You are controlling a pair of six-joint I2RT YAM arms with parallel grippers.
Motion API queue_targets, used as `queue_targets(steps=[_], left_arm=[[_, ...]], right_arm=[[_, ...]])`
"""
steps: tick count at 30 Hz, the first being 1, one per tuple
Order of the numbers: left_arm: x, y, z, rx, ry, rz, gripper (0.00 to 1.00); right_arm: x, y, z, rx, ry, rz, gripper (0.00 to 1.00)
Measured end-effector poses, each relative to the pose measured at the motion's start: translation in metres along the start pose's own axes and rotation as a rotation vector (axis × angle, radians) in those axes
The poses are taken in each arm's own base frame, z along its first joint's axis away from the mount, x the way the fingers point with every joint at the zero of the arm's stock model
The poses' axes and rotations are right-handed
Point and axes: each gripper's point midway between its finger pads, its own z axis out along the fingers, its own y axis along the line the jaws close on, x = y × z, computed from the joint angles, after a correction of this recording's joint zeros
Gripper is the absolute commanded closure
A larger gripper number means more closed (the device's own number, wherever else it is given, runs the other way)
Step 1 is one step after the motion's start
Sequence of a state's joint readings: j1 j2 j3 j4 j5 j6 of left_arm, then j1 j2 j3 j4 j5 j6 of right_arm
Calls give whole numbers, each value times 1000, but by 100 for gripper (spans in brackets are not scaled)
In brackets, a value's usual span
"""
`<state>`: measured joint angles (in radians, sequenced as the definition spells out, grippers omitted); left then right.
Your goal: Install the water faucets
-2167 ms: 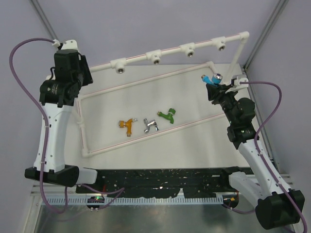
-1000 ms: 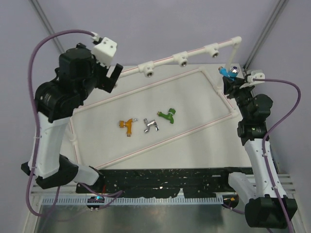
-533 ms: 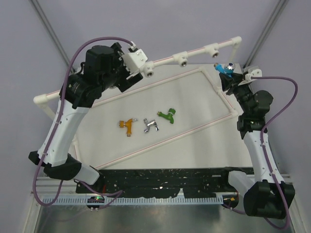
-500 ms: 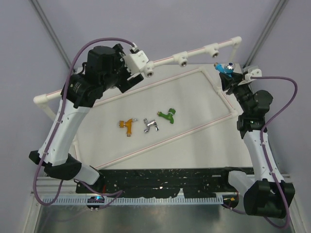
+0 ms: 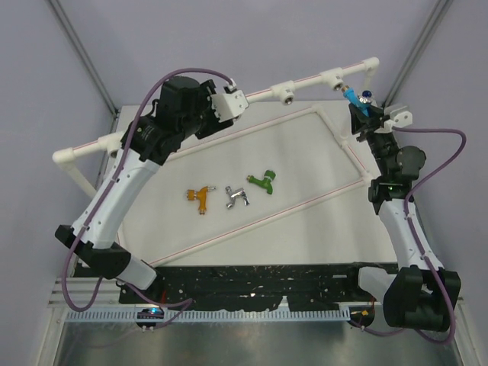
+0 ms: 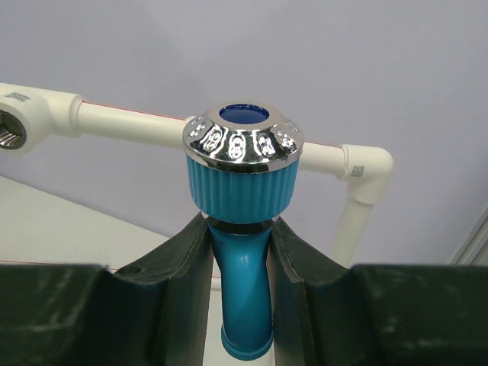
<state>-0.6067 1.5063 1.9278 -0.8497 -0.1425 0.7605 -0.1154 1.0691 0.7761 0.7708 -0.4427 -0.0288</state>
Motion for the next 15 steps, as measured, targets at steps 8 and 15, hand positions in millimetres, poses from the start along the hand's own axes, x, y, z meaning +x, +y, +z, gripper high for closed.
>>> queue_targets(steps=[8, 15], left_arm=[[5, -9, 7, 22, 8, 26, 83], [3, -15, -1, 38, -30, 43, 93]], right_arm=[[12, -7, -2, 25, 7, -70, 95], [19, 2, -8, -27, -15, -165, 95]])
